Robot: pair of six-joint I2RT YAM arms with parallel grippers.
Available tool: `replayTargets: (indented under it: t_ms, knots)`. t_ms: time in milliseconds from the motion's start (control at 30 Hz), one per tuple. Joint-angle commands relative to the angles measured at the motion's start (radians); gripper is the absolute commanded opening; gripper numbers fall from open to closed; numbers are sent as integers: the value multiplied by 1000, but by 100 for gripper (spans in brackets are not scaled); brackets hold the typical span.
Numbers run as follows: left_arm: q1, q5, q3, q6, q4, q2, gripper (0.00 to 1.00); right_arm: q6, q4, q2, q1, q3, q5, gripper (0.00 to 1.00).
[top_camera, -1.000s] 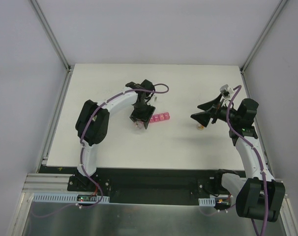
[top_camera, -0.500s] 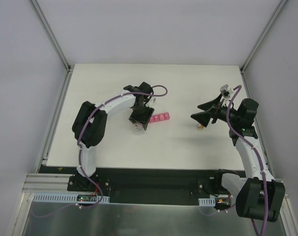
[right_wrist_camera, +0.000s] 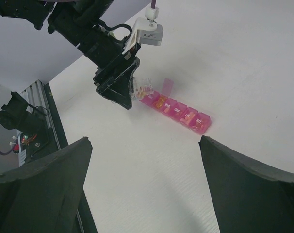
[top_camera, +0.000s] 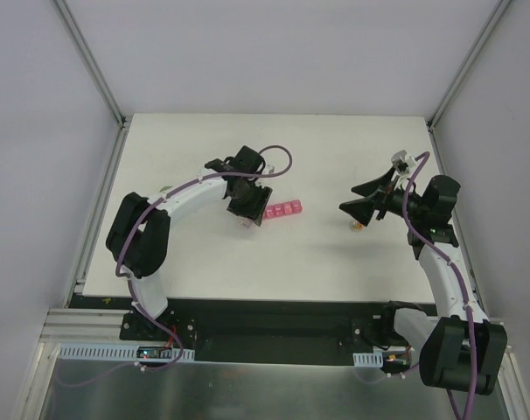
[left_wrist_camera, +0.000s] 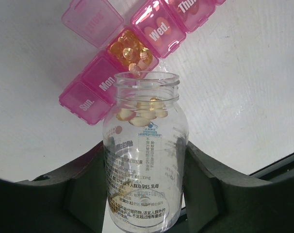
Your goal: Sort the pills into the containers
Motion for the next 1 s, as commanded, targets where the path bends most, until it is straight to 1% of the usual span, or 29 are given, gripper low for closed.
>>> replayTargets:
  t_ms: [0, 167, 267, 400, 433, 467, 533, 567, 600, 633, 667, 700, 800, 967]
  knots:
    - [16, 27, -77, 4, 105, -109, 0, 2, 51, -3, -10, -5, -32, 97]
    - [30, 55, -207, -12, 301, -212, 0, 0, 51, -3, -10, -5, -32, 96]
    - [33, 55, -342, -18, 435, -301, 0, 0, 51, -3, -10, -5, -33, 97]
    - [33, 46, -482, -18, 602, -441, 0, -1, 52, -2, -10, -8, -38, 97]
    - [33, 38, -509, -18, 622, -466, 0, -1, 52, 1, -8, -8, -39, 97]
    - [33, 36, -569, -12, 717, -492, 0, -1, 51, 3, -7, -8, -39, 97]
    - [33, 33, -636, 2, 803, -572, 0, -3, 51, 4, -2, -6, -42, 97]
    - [32, 33, -707, 8, 858, -598, 0, -1, 52, 4, -1, -6, -44, 96]
    - [33, 36, -745, 16, 966, -649, 0, -1, 52, 4, 5, -6, -44, 97]
    - [33, 50, -787, 22, 1040, -673, 0, -3, 49, 6, 8, -5, -44, 97]
    - [33, 53, -866, 21, 1106, -696, 0, -6, 48, 4, 11, -3, -42, 97]
    - [33, 50, -902, 17, 1229, -732, 0, -6, 45, 3, 19, -2, -41, 97]
    - [33, 64, -992, 16, 1373, -776, 0, -58, -15, -2, 45, 18, -27, 96]
    - [32, 119, -1046, 24, 1437, -815, 0, -179, -148, 12, 99, 58, -6, 97]
